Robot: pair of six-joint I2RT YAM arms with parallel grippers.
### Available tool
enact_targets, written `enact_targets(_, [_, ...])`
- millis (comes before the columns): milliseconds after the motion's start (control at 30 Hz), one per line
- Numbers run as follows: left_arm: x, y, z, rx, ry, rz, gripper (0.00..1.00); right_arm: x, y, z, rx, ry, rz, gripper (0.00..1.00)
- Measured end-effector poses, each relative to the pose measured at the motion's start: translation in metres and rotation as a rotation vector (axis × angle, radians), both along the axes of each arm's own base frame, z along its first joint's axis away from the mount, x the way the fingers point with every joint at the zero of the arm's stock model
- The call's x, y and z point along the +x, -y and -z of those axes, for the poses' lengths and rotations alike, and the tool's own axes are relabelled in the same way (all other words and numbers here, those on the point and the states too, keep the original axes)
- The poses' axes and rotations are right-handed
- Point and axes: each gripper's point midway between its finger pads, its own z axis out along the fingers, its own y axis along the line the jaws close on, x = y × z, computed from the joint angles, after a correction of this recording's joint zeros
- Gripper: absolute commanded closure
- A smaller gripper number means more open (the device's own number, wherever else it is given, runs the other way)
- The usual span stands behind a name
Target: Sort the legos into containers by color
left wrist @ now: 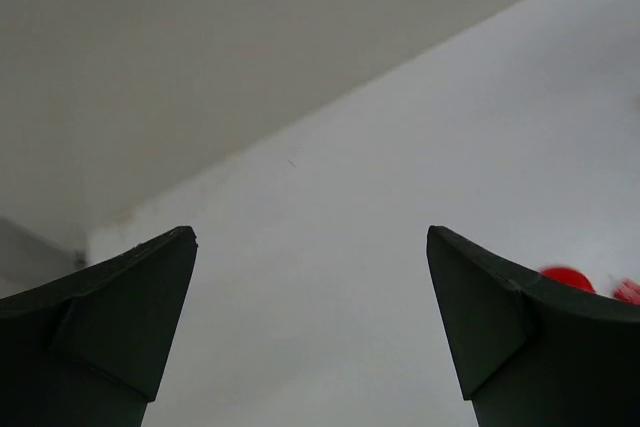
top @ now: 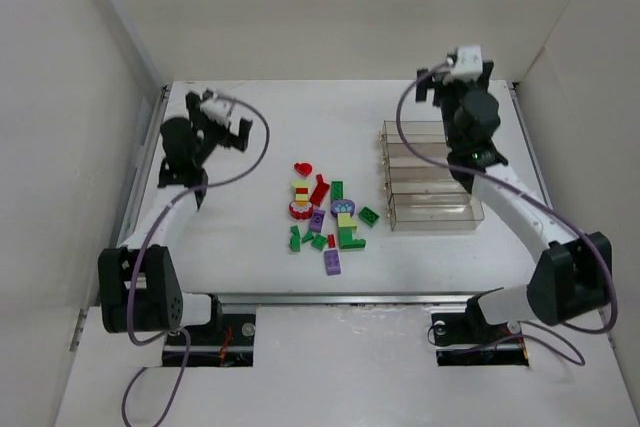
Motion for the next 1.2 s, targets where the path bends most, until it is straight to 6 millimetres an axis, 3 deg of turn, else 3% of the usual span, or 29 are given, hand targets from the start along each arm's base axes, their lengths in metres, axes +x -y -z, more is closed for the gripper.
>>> enact_targets(100, [0.033, 0.0, -0.088, 0.115, 0.108, -0.011, 0.0, 0.026, -0.012, -0.062, -0.097, 0.033, 0.09, 0.0])
enact_targets(167, [0.04, -0.007, -0.118, 0.186, 0.144, -0.074, 0.0, 0.033, -0.023, -0.083, -0.154, 0.035, 0.158, 0.0])
enact_targets(233, [0.042, -0.011, -0.131, 0.271, 0.15, -0.142, 0.0, 0.038, -0.036, -0.088, -0.173, 0.011, 0.223, 0.0])
enact_targets(333, [0.043, -0.02, -0.12, 0.348, 0.08, -0.264, 0.0, 0.038, -0.07, -0.063, -0.18, -0.074, 0.188, 0.0])
enact_targets(467, [0.037, -0.052, -0.071, 0.315, -0.153, -0.496, 0.0, 0.026, -0.143, -0.016, -0.175, -0.239, -0.101, 0.0])
enact_targets(567, [0.013, -0.075, -0.034, 0.255, -0.337, -0.635, 0.0, 0.015, -0.208, 0.004, -0.046, -0.339, -0.413, 0.0])
enact_targets(667, [-0.016, -0.09, -0.014, 0.179, -0.431, -0.717, 0.0, 0.017, -0.254, 0.029, 0.059, -0.466, -0.616, 0.04])
enact_targets(733, [-0.046, -0.098, -0.003, 0.131, -0.462, -0.754, 0.0, 0.032, -0.281, 0.054, 0.095, -0.553, -0.672, 0.12])
enact_targets(800, [-0.072, -0.1, 0.001, 0.089, -0.467, -0.765, 0.0, 0.039, -0.302, 0.096, 0.11, -0.663, -0.7, 0.15])
enact_targets(900, [-0.091, -0.096, -0.005, 0.037, -0.452, -0.749, 0.0, 0.027, -0.304, 0.177, 0.12, -0.902, -0.658, 0.2])
enact_targets(1000, [-0.092, -0.092, -0.008, 0.011, -0.441, -0.735, 0.0, -0.001, -0.285, 0.232, 0.127, -1.075, -0.565, 0.3])
enact_targets(1100, [-0.093, -0.093, 0.001, 0.001, -0.458, -0.748, 0.0, -0.026, -0.257, 0.253, 0.14, -1.176, -0.441, 0.39])
enact_targets(1200, [-0.091, -0.095, 0.008, 0.002, -0.478, -0.769, 0.0, -0.035, -0.237, 0.248, 0.162, -1.185, -0.346, 0.47])
